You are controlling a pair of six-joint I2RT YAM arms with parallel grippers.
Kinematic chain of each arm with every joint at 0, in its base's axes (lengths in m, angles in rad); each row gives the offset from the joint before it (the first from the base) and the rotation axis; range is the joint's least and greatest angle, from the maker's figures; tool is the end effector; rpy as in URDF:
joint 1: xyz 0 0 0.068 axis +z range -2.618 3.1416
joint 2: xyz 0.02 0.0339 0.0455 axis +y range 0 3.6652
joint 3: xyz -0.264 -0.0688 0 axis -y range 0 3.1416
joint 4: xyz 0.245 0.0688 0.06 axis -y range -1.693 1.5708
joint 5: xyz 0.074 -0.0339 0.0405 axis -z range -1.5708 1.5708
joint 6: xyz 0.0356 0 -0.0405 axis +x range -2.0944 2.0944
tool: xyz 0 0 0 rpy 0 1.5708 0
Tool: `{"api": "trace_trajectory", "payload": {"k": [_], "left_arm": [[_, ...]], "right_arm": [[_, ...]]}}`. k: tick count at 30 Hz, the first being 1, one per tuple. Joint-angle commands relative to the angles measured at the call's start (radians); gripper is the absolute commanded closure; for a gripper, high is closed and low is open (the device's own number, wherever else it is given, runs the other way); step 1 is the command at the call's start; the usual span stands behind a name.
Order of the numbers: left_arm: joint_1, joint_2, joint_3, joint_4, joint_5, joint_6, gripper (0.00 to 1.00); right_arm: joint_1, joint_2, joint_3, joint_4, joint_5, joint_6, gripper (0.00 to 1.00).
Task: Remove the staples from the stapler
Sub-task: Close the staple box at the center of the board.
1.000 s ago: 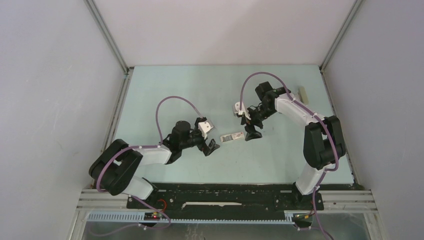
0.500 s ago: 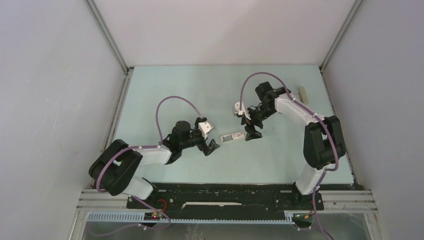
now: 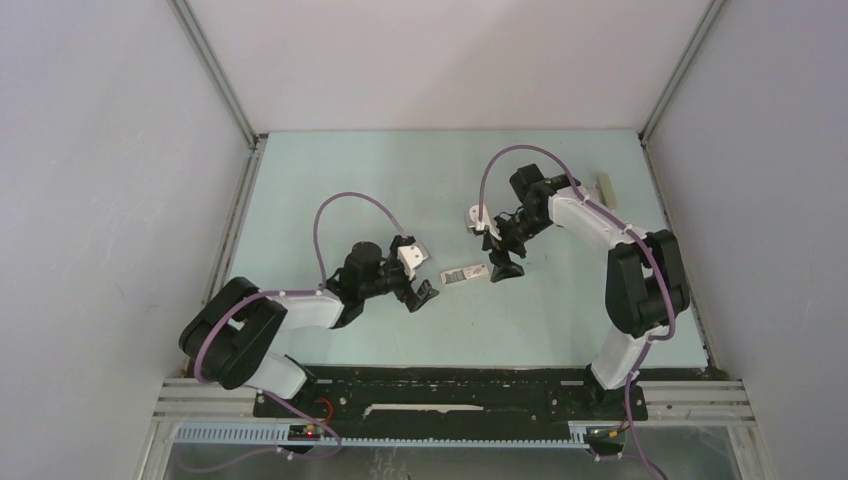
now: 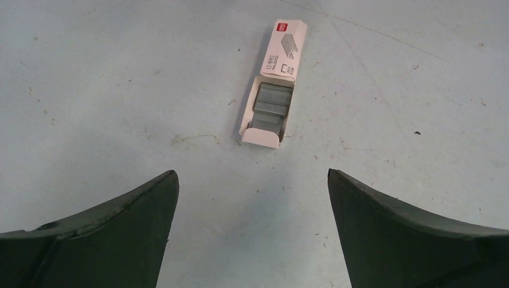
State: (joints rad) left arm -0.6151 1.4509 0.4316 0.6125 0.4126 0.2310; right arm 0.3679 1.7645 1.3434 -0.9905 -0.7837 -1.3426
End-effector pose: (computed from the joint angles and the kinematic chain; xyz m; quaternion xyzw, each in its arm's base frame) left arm 0.2089 -0.1650 0.1562 0.4384 0.6993 -0.2707 0.4955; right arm 0.3032 0.1438 0.2292 -0.7152 0.5815 0.3020 0.2432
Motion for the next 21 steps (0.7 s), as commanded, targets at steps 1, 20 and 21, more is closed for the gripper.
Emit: {"api": "trace_trajectory", "payload": {"k": [1, 20, 21], "left_arm": [[-0.007, 0.023, 0.019, 0.038, -0.004, 0.047, 0.00], [-0.081, 0.208, 0.195, -0.041, -0.038, 0.140, 0.09], [-0.081, 0.214, 0.202, -0.046, -0.039, 0.144, 0.10]], "right_arm": [[0.000, 0.006, 0.000, 0.012, 0.004, -0.006, 0.08], [-0.037, 0.010, -0.018, 0.035, 0.009, 0.026, 0.10], [-0.038, 0.010, -0.019, 0.036, 0.008, 0.028, 0.10]]}}
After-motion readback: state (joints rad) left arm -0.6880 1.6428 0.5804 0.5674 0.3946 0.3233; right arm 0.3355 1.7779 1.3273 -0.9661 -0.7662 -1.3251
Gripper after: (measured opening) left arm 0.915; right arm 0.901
